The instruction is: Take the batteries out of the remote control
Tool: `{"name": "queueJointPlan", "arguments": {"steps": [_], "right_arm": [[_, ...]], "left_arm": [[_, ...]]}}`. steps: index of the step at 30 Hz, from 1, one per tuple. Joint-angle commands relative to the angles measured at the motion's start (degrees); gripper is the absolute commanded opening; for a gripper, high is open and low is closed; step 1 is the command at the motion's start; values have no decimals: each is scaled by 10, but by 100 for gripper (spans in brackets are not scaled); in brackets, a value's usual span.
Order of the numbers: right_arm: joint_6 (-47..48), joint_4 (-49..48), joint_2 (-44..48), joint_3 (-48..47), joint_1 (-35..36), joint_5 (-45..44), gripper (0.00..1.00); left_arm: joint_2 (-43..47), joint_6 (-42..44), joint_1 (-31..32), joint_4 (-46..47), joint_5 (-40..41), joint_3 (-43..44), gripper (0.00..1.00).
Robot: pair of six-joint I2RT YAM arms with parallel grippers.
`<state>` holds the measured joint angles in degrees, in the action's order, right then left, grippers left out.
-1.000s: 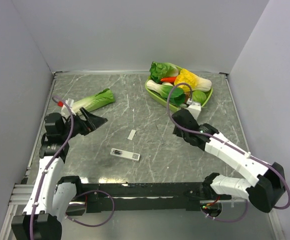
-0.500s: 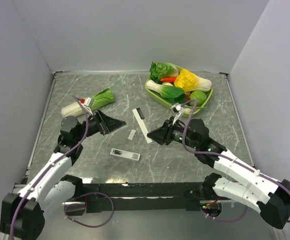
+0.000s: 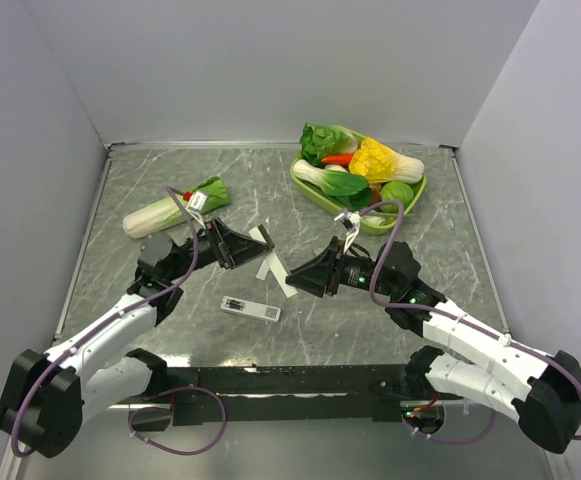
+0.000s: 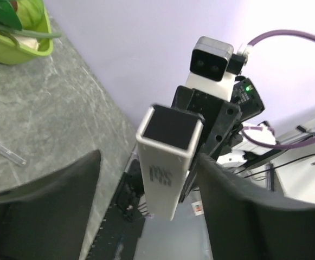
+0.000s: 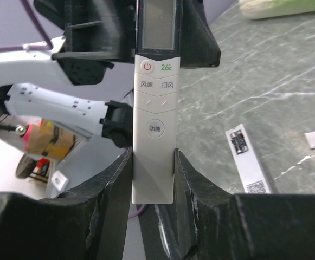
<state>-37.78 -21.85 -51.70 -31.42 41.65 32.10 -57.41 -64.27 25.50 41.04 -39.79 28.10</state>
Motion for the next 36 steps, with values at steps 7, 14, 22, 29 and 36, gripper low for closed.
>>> {"name": "queueJointPlan", "arguments": {"steps": [7,14,22,29,36], "right_arm": [[23,-11,-4,7,1,-5,22],[38,-24,-44,-4,1,34,58],[42,-47,-86,-17,1,45,57],[1,-122,-105,6,2,42,3],[-14,-127,-69,30,-1,-26,0]], "left_arm": [[-17,-8,10,-11,37,26,13],[-38,5,10,-20,5,30,1],[-48,31,19,-36,-34,38,1],[-75,20,20,-23,-51,48,38],[-57,48,20,-122,17,78,79]]}}
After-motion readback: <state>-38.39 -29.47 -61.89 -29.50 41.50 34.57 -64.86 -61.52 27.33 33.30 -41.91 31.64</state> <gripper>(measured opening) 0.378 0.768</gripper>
